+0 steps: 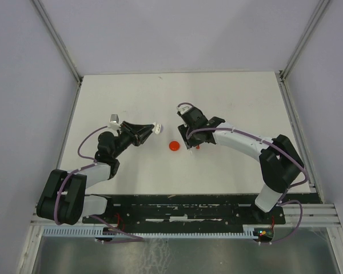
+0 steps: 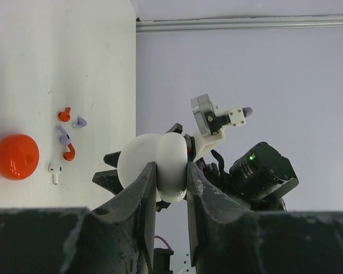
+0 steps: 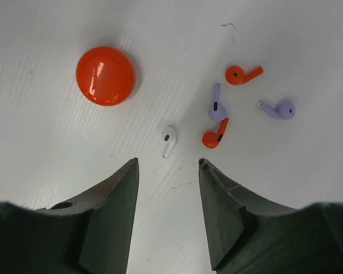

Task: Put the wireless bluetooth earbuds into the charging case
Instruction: Pick up the earbud from the center of the board, then place the earbud in the charging case.

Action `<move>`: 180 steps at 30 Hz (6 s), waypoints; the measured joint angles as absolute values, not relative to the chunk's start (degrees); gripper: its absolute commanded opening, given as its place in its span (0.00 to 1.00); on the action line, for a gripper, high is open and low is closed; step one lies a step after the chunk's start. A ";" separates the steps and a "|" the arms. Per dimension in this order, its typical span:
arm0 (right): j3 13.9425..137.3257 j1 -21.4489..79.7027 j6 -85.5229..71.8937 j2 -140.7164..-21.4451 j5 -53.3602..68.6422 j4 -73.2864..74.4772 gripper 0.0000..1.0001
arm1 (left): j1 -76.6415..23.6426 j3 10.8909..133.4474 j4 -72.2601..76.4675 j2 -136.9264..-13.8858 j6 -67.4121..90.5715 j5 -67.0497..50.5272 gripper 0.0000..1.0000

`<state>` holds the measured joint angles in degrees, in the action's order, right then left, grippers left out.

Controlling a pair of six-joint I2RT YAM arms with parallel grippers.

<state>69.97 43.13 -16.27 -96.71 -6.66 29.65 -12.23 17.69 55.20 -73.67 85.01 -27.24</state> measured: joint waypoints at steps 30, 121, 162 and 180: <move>73.63 43.42 -18.83 -109.08 -8.88 32.23 0.46 | -12.23 17.69 54.11 -74.54 83.20 -27.14 0.03; 27.55 48.38 8.49 -80.79 0.21 -63.02 0.02 | -22.02 20.62 68.95 -92.01 87.44 -27.07 0.03; 24.71 52.14 15.90 -82.98 -6.39 -67.79 0.02 | -24.36 26.13 65.67 -93.38 87.77 -30.59 0.03; 23.97 52.14 16.80 -82.50 -8.23 -68.18 0.02 | -26.24 28.42 64.16 -93.97 86.83 -31.79 0.03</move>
<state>23.97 52.14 16.80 -82.50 -8.23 -68.18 -26.24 28.42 64.16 -93.97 86.83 -31.79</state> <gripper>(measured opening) 0.167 0.304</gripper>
